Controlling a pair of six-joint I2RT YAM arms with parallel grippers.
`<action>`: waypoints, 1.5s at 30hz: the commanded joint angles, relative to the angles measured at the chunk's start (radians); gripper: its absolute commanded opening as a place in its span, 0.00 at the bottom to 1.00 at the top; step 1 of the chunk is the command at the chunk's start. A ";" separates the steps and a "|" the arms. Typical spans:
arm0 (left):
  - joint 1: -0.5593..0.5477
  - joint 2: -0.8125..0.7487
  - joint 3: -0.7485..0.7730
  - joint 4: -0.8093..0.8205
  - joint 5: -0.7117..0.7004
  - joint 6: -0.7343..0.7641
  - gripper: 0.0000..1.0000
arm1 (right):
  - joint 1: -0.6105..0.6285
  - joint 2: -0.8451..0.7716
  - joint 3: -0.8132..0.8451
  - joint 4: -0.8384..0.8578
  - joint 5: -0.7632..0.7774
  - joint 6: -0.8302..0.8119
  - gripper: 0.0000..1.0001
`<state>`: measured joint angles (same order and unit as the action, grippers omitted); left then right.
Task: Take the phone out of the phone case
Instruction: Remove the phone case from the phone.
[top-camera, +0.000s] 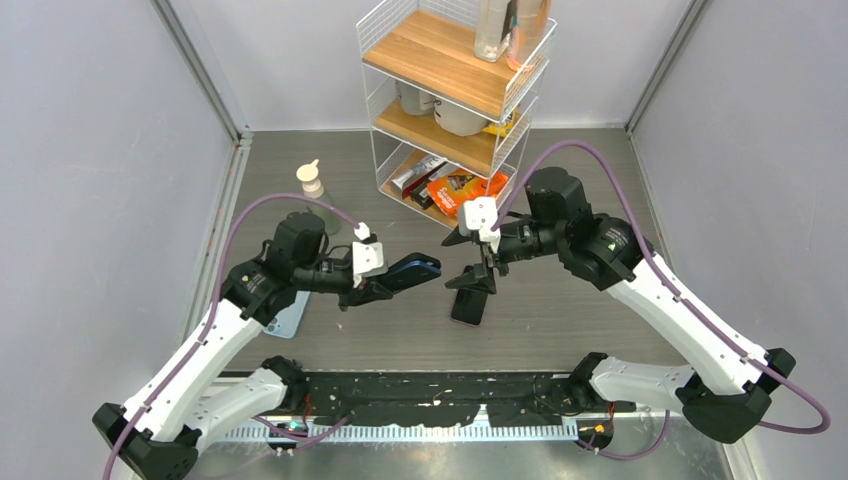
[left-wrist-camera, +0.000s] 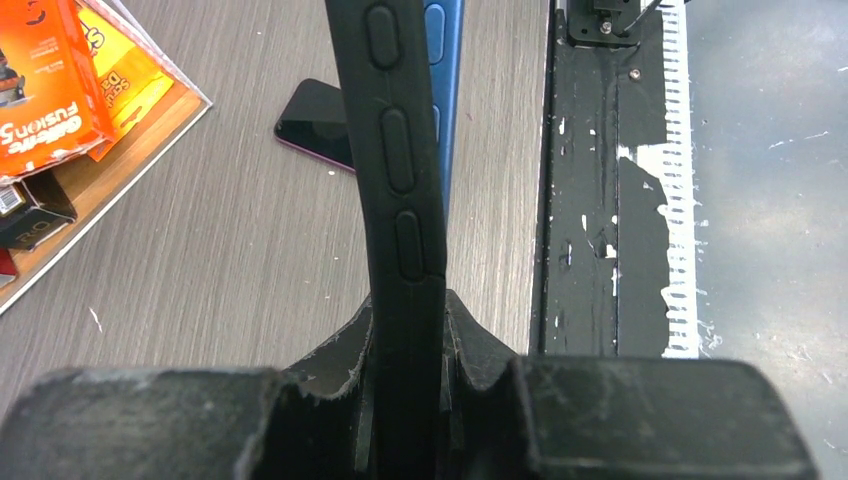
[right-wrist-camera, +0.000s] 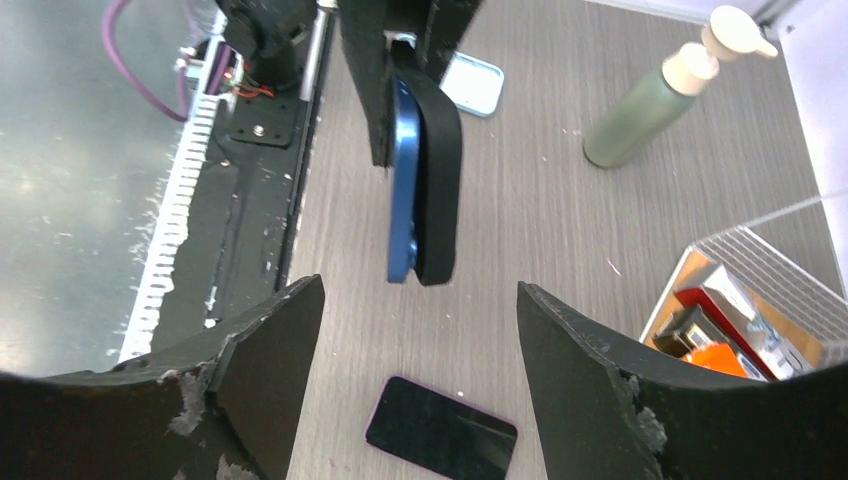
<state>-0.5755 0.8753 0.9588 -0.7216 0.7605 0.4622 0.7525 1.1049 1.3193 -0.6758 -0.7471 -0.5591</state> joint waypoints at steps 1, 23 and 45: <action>0.004 -0.002 0.006 0.114 0.023 -0.033 0.00 | 0.000 0.008 0.058 0.003 -0.106 -0.008 0.73; 0.004 0.007 0.001 0.143 0.032 -0.057 0.00 | 0.000 0.036 0.044 0.000 -0.151 -0.027 0.58; 0.004 0.003 -0.002 0.147 0.113 -0.051 0.00 | 0.009 0.082 0.024 0.018 -0.124 -0.025 0.57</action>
<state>-0.5735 0.8948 0.9455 -0.6701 0.7673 0.4049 0.7525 1.1702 1.3373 -0.6876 -0.8822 -0.5770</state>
